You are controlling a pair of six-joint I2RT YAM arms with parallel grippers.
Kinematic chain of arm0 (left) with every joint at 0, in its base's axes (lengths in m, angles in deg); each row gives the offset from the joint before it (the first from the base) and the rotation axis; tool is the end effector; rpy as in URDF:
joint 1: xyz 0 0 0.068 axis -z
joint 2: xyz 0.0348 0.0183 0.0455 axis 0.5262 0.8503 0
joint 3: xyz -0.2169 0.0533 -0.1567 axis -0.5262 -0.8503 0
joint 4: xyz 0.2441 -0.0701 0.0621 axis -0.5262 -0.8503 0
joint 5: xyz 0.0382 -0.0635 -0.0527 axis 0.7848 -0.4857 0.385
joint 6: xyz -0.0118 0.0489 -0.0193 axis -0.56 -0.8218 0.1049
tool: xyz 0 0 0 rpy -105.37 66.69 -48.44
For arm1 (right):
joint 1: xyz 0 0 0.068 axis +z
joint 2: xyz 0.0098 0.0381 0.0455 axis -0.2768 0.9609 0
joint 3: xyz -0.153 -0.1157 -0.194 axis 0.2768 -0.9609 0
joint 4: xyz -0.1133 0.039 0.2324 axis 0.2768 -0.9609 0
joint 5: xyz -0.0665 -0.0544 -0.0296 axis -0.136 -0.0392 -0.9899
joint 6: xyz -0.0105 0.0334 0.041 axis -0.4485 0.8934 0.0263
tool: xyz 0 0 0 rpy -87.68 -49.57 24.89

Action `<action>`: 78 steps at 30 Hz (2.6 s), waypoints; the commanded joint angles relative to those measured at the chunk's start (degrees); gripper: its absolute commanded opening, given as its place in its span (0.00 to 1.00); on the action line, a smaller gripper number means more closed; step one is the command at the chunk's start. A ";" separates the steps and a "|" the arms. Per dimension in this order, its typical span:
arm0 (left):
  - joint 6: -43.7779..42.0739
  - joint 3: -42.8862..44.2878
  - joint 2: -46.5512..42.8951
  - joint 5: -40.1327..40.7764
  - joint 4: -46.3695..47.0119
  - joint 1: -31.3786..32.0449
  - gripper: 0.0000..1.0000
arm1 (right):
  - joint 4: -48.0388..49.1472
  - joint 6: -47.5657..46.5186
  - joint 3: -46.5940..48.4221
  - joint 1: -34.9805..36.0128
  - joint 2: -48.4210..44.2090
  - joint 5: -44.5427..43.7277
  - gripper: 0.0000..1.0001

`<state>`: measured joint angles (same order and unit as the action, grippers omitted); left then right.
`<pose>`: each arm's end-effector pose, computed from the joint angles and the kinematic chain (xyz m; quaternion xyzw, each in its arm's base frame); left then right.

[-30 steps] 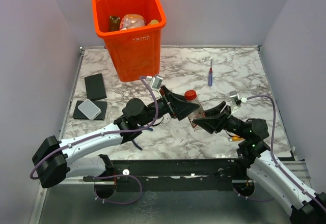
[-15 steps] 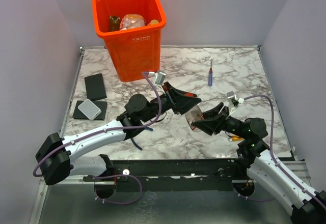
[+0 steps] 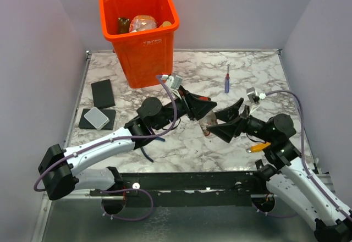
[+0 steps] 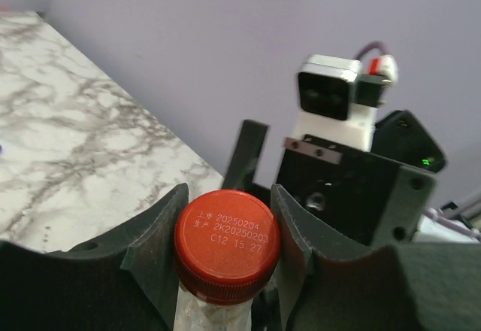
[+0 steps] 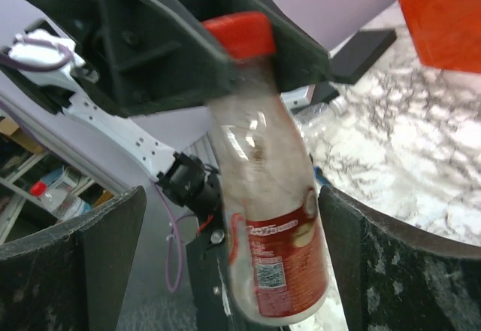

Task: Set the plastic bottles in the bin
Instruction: Pick up the plastic bottle from the corner of the board, then place the plastic bottle in the trash bin, then pick up the plastic bottle at the center of the board.

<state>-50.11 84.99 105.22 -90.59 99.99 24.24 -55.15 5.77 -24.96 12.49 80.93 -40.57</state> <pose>0.1542 -0.2364 0.3570 0.1366 0.6122 -0.6026 0.4933 0.1215 0.0916 0.3095 -0.2043 0.6205 0.5764 0.4909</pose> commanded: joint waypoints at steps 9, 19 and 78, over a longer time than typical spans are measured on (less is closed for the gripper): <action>-22.01 11.16 -6.98 23.71 -10.44 -1.30 0.00 | -26.84 -6.66 16.63 0.36 -8.32 -10.33 1.00; -66.71 31.09 1.16 37.42 1.77 -4.43 0.00 | -25.43 -2.18 5.10 0.35 -22.55 -24.29 1.00; -56.53 46.15 19.43 48.77 8.63 -16.75 0.99 | -30.33 -2.44 -9.23 0.34 -23.42 -30.98 0.98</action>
<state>-91.92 142.43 137.22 -54.19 108.51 -3.98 -85.27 3.98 -36.13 12.49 56.02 -69.99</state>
